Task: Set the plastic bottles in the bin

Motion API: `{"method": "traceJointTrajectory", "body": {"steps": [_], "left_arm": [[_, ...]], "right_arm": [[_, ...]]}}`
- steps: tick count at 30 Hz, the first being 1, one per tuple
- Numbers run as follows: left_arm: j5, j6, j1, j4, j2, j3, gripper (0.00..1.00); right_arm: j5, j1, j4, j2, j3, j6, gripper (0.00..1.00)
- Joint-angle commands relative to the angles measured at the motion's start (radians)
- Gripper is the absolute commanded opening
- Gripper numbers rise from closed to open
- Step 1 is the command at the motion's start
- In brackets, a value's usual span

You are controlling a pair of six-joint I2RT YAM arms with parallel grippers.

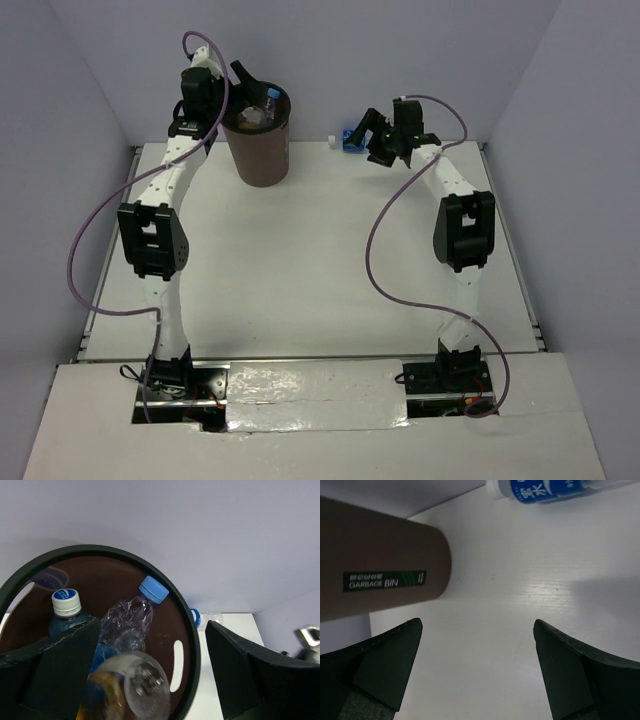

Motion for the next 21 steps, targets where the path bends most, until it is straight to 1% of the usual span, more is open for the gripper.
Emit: {"method": "traceJointTrajectory", "body": {"steps": [1,2,4,5,7,8,10,11,13,14,17,21], "left_arm": [[-0.025,0.058,-0.003,0.006,-0.134,0.005,0.99],[-0.028,0.062,-0.005,0.000,-0.156,-0.012,0.99],[-0.042,0.078,-0.006,-0.004,-0.246,-0.090,0.99],[-0.048,0.084,-0.008,-0.004,-0.316,-0.163,0.99],[-0.080,0.091,-0.009,-0.006,-0.390,-0.246,0.99],[-0.090,0.093,-0.009,-0.006,-0.465,-0.333,0.99],[-0.131,0.096,-0.009,-0.006,-0.536,-0.415,0.99],[-0.145,0.095,-0.011,-0.006,-0.603,-0.494,0.99],[-0.182,0.075,-0.011,-0.006,-0.668,-0.573,0.99],[-0.182,0.061,-0.012,-0.006,-0.731,-0.652,0.99],[-0.242,0.013,-0.012,0.019,-0.827,-0.777,0.99],[-0.268,-0.039,-0.023,0.025,-0.885,-0.849,0.99]], "right_arm": [[0.028,-0.061,0.093,0.093,0.067,0.201,1.00],[0.020,-0.073,0.113,0.107,0.069,0.221,1.00],[0.062,-0.078,0.094,0.160,0.111,0.227,1.00],[0.071,-0.086,0.095,0.179,0.151,0.233,1.00],[0.097,-0.099,0.122,0.226,0.174,0.282,1.00],[0.105,-0.115,0.138,0.245,0.194,0.308,1.00],[0.121,-0.125,0.170,0.302,0.227,0.356,1.00],[0.126,-0.130,0.181,0.320,0.262,0.367,1.00],[0.129,-0.139,0.213,0.369,0.288,0.394,1.00],[0.128,-0.142,0.230,0.385,0.309,0.407,1.00],[0.128,-0.145,0.279,0.449,0.355,0.469,1.00],[0.100,-0.145,0.343,0.517,0.379,0.537,1.00]]}}
